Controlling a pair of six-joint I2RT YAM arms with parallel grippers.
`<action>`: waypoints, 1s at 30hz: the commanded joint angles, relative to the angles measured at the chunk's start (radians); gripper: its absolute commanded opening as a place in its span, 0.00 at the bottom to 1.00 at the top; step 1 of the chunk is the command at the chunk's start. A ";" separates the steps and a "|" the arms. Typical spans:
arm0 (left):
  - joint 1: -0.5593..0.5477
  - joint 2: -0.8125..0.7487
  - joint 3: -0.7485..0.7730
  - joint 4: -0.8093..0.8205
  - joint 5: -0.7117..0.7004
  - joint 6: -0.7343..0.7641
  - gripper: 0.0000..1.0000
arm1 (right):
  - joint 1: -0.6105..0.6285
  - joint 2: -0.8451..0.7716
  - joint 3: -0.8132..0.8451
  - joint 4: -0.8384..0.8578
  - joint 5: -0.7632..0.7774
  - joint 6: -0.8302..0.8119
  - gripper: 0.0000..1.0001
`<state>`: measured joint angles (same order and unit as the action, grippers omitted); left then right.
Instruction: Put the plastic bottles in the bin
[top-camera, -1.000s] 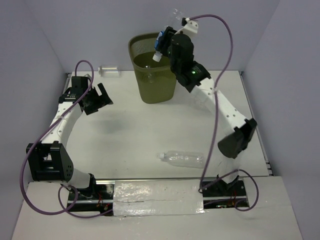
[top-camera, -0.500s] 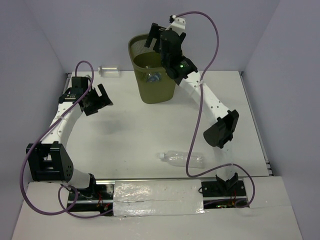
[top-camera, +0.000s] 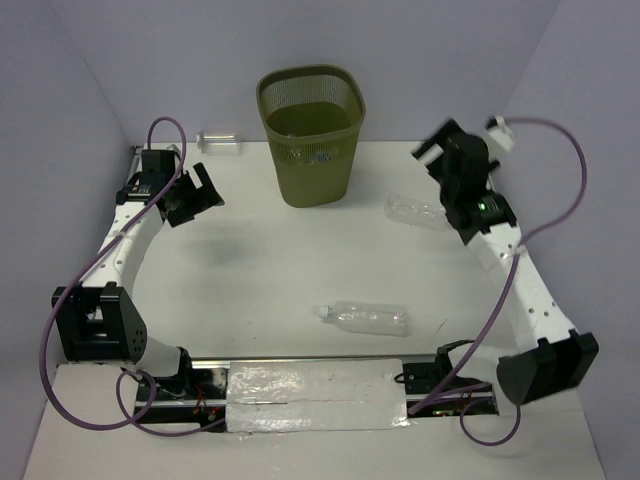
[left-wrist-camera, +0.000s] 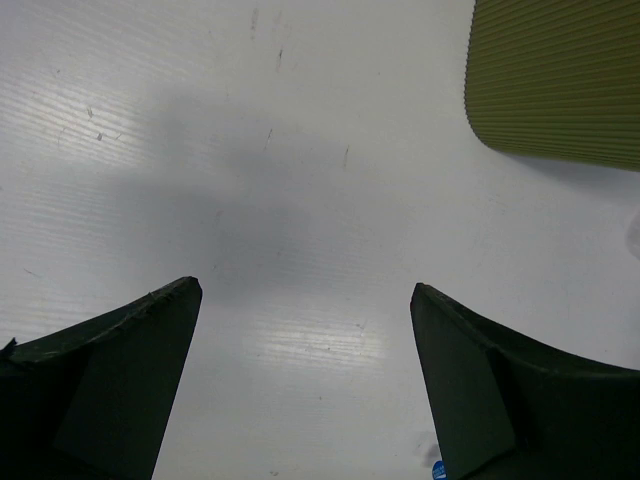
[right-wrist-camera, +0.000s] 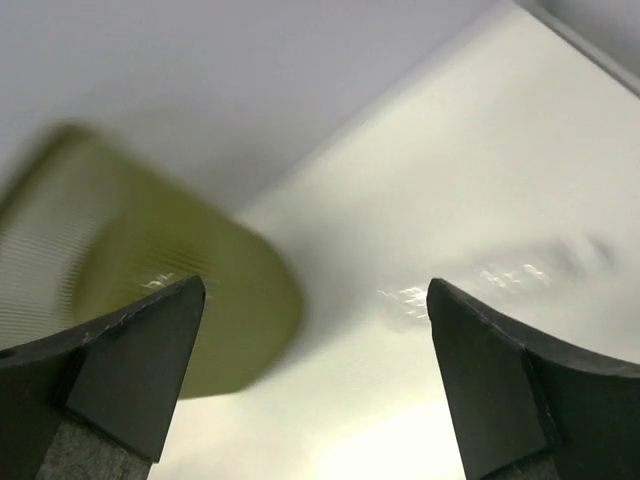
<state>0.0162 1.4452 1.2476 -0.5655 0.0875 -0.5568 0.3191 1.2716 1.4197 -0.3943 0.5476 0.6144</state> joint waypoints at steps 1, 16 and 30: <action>-0.002 0.015 0.046 0.029 0.009 -0.011 0.99 | -0.181 -0.104 -0.350 0.032 -0.297 0.287 0.99; -0.002 -0.025 0.012 0.041 -0.017 -0.017 0.99 | -0.465 0.053 -0.771 0.526 -0.598 0.745 0.99; -0.002 -0.009 0.016 0.030 -0.048 0.001 0.99 | -0.476 0.405 -0.532 0.563 -0.647 0.777 1.00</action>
<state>0.0162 1.4551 1.2549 -0.5541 0.0494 -0.5564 -0.1513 1.6508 0.8165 0.1280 -0.1062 1.3872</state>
